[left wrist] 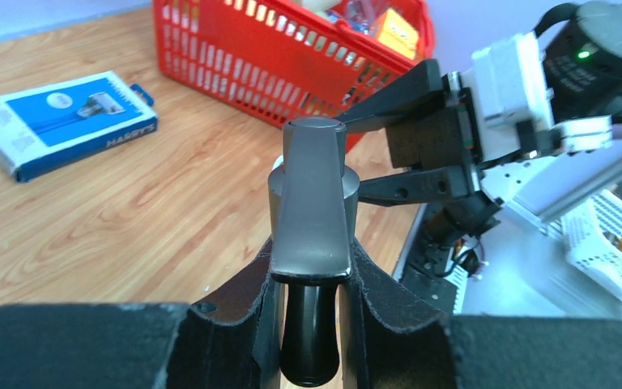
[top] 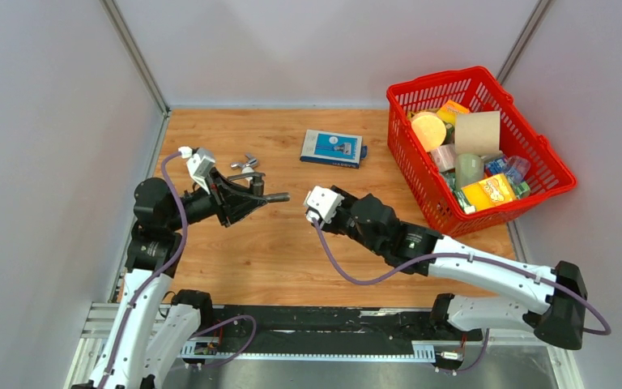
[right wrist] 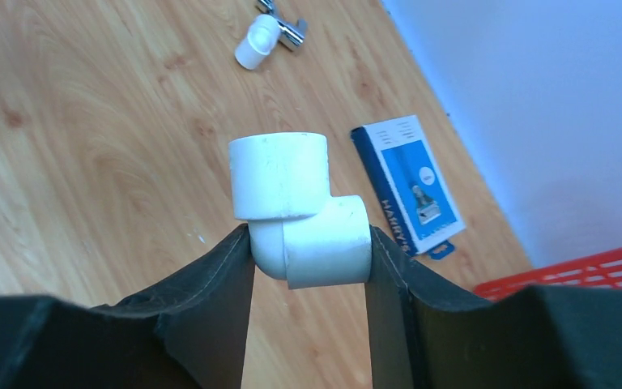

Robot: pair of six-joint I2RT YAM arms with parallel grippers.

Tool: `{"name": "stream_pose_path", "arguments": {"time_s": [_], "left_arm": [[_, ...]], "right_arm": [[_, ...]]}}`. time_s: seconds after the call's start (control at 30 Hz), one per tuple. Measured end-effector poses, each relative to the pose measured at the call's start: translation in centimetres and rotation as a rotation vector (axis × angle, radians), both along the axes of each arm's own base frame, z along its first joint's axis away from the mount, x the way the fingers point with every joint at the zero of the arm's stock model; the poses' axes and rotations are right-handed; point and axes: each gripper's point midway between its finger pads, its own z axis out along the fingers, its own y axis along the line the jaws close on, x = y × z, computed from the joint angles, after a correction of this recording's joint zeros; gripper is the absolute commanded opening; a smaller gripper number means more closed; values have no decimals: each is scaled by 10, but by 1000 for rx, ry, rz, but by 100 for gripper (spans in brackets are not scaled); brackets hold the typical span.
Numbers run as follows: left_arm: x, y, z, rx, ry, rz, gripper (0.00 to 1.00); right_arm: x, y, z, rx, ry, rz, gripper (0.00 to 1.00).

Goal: Install the water faucets

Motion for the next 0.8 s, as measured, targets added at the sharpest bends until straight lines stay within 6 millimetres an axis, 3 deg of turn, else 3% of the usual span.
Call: {"name": "stream_pose_path", "arguments": {"time_s": [0.23,0.43,0.57,0.8], "left_arm": [[-1,-10,18,-54,-4,-100,0],[20,-16,20,-77,49,-137,0],[29,-22,27,-83,69,-162,0],[25,-29,46,-87,27,-204,0]], "right_arm": [[7,-29,3,-143,-223,61,0],[41,-57,41,-92,-383,33,0],[39,-48,60,-56,-472,104,0],[28,-31,73,-48,-564,221,0]]}}
